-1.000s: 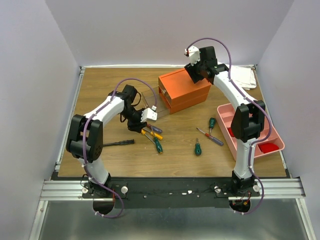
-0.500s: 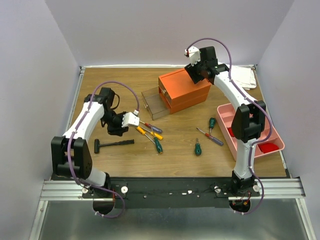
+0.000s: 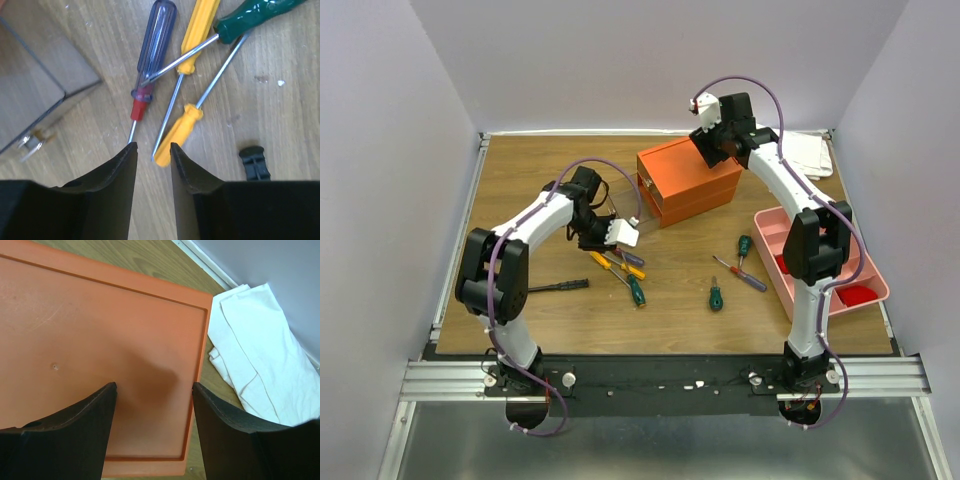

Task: Sort the tools into containers

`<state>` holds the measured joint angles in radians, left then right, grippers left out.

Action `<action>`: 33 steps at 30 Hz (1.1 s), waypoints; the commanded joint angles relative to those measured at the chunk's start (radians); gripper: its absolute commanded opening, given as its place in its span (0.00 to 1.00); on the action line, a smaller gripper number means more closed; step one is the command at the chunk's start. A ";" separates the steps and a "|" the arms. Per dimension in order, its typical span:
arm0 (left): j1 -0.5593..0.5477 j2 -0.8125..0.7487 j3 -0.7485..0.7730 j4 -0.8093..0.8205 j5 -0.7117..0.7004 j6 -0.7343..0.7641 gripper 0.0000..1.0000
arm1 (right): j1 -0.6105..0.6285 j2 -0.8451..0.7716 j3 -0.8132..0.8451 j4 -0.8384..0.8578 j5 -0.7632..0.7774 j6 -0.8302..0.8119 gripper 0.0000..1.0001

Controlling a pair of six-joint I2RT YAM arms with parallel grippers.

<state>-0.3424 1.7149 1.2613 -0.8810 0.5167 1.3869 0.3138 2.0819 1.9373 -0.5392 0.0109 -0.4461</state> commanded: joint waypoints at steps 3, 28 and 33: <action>-0.040 0.075 0.036 -0.051 0.023 0.052 0.39 | 0.007 0.018 -0.044 -0.142 0.024 -0.017 0.71; -0.061 0.166 -0.088 -0.010 -0.161 0.087 0.32 | 0.007 0.026 -0.054 -0.140 0.024 -0.020 0.71; -0.050 0.118 -0.099 -0.064 -0.136 0.103 0.14 | 0.007 0.021 -0.060 -0.143 0.021 -0.020 0.71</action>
<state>-0.3996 1.8381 1.2068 -0.9218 0.4267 1.4586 0.3149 2.0743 1.9247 -0.5354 0.0116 -0.4473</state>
